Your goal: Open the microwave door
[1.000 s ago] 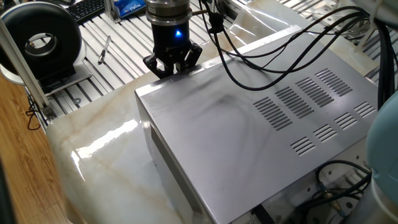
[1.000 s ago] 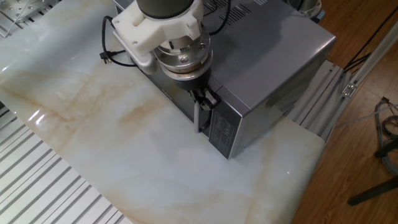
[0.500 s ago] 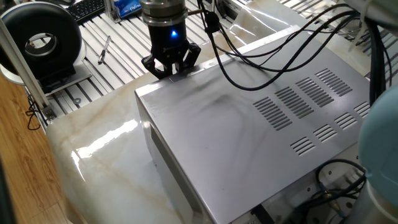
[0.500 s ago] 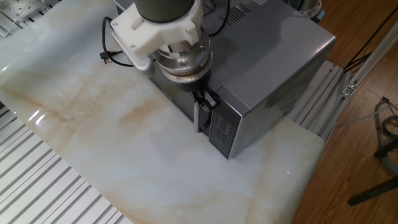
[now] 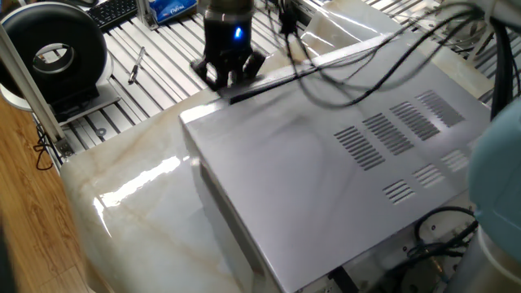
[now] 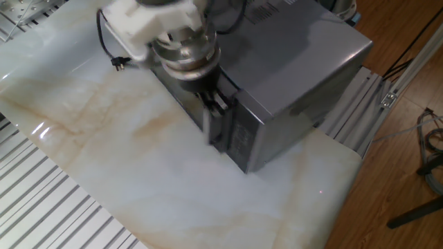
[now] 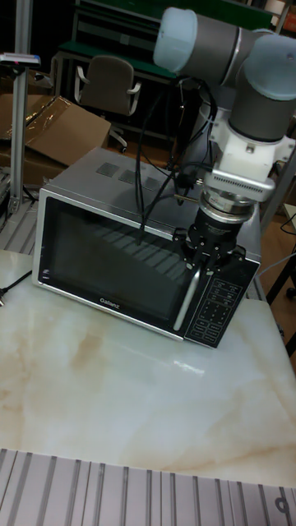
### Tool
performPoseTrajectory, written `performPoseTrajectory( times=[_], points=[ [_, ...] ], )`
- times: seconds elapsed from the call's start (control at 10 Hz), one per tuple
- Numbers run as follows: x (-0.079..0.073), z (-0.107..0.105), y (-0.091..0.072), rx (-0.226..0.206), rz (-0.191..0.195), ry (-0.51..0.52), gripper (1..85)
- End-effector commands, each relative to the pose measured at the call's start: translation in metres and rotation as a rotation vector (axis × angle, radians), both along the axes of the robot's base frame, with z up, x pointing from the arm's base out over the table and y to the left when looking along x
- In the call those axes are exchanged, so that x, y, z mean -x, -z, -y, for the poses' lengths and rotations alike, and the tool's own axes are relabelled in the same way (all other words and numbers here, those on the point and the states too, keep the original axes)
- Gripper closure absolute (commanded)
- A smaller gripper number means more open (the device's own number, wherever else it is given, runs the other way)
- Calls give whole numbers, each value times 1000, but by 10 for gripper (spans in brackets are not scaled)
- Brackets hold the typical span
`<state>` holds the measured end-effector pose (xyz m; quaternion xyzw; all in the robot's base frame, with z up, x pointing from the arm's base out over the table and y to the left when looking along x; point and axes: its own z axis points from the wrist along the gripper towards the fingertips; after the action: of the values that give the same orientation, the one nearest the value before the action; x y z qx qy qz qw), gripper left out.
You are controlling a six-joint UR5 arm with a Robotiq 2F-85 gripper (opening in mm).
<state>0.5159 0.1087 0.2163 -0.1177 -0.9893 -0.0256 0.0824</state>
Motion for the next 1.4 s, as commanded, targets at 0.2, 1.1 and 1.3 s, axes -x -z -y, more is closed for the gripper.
performPoseTrajectory(
  times=[0.2,1.1,1.3],
  points=[
    [-28,3,5,6,64,-16,847],
    [-40,23,12,15,66,-66,847],
    [-55,-41,34,104,99,14,847]
  ],
)
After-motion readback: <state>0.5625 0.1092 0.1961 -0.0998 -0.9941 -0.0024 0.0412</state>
